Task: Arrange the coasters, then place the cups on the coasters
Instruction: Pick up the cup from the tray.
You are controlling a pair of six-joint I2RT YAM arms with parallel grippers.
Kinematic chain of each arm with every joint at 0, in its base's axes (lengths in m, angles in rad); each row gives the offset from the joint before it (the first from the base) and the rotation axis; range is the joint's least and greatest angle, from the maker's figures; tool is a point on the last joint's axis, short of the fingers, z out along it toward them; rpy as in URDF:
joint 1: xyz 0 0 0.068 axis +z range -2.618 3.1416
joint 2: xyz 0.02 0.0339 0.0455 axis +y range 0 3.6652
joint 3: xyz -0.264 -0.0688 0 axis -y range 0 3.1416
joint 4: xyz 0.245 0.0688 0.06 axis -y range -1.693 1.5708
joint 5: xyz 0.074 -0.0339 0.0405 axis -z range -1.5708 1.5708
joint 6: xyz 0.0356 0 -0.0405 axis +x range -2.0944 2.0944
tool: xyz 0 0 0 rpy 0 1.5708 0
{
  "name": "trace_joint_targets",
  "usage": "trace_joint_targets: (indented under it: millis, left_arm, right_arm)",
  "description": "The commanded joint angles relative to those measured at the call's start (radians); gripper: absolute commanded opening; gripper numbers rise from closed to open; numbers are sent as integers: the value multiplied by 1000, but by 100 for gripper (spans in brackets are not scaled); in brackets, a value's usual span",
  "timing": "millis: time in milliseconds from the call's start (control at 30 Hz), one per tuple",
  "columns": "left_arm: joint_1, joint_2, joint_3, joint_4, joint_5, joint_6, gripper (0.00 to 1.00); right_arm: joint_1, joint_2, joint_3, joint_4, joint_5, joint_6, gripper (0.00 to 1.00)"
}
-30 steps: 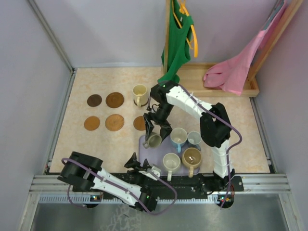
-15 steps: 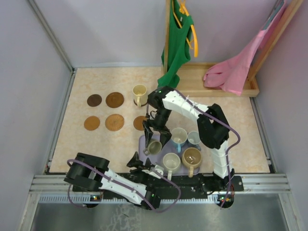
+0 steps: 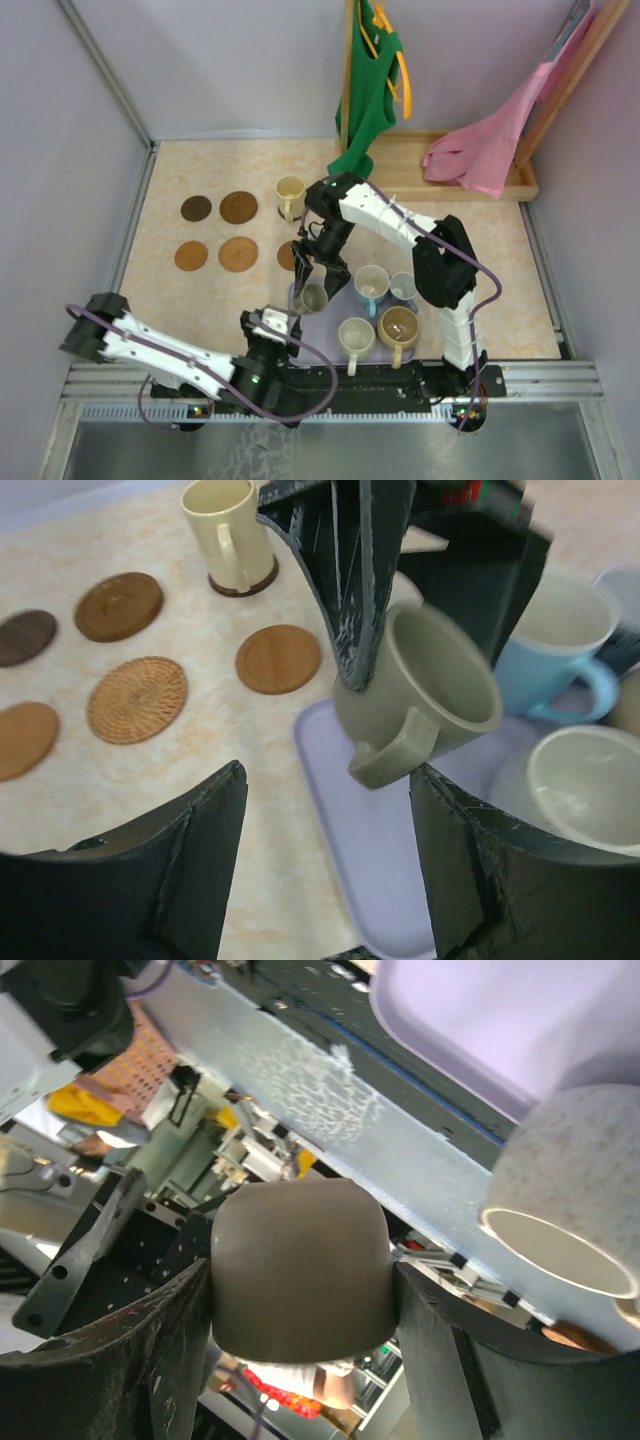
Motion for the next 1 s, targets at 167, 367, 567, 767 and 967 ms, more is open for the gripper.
trace_joint_targets:
  millis: [167, 367, 567, 767, 967]
  left_arm:
    - [8, -358, 184, -15, -4, 146, 72]
    - [8, -594, 144, 417, 117, 567, 72]
    - [8, -879, -87, 1046, 261, 1103, 76]
    - [8, -747, 41, 757, 255, 929, 75]
    - [8, -747, -6, 693, 307, 888, 77]
  right_arm:
    - [-3, -39, 40, 12, -28, -25, 0]
    - [-4, -54, 36, 31, -37, -26, 0]
    - [-4, -64, 41, 39, -40, -27, 0]
    - [-3, -70, 36, 46, -40, -23, 0]
    - [-4, -64, 41, 49, -45, -19, 0]
